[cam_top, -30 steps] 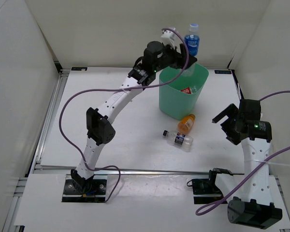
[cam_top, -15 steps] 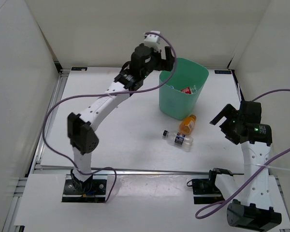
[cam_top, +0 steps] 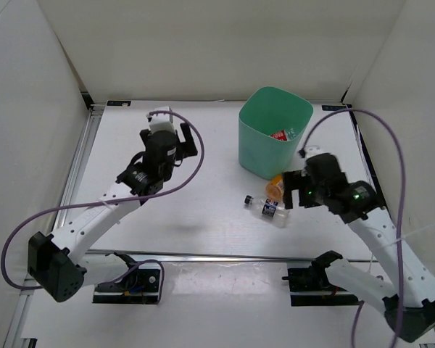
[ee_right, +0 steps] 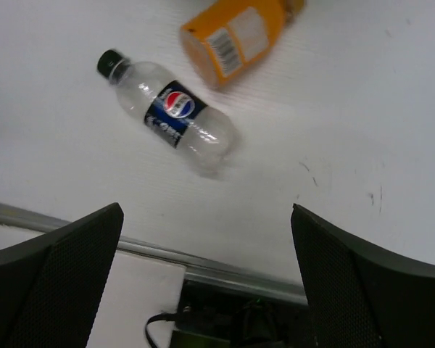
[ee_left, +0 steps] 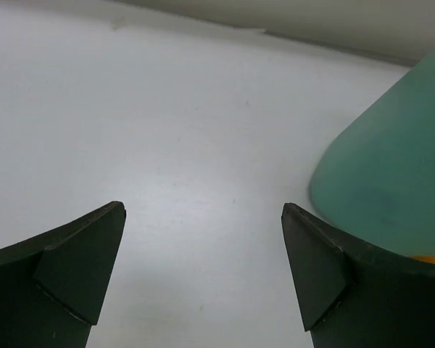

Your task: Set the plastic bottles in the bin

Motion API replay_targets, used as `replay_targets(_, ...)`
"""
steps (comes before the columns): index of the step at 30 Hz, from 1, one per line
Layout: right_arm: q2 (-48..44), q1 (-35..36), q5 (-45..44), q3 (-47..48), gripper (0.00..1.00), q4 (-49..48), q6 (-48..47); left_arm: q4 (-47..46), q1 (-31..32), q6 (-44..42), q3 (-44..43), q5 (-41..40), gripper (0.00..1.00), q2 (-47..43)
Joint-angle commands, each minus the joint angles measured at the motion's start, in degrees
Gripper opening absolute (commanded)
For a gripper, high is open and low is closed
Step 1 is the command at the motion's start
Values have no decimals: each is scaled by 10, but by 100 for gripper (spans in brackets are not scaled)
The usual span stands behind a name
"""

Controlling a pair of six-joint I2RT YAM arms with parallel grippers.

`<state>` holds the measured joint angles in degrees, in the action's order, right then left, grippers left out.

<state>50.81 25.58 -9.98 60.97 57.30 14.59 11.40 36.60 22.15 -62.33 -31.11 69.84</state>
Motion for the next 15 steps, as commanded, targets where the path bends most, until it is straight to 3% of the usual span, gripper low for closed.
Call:
replay_targets(1, 0, 147, -110, -30, 100, -51, -68, 43, 3, 39, 43, -37, 100, -48)
replay_targets(3, 20, 244, -170, -54, 100, -75, -87, 55, 3, 50, 54, -42, 100, -61)
replay_targets(5, 52, 295, -170, -66, 100, -94, -119, 64, 3, 50, 61, -42, 100, -73)
replay_targets(9, 126, 337, -203, -80, 100, -115, -133, 93, 3, 55, 66, -54, 100, -85)
replay_targets(15, 249, 343, -241, -79, 100, -170, -185, 129, 3, 66, 71, -60, 100, -102)
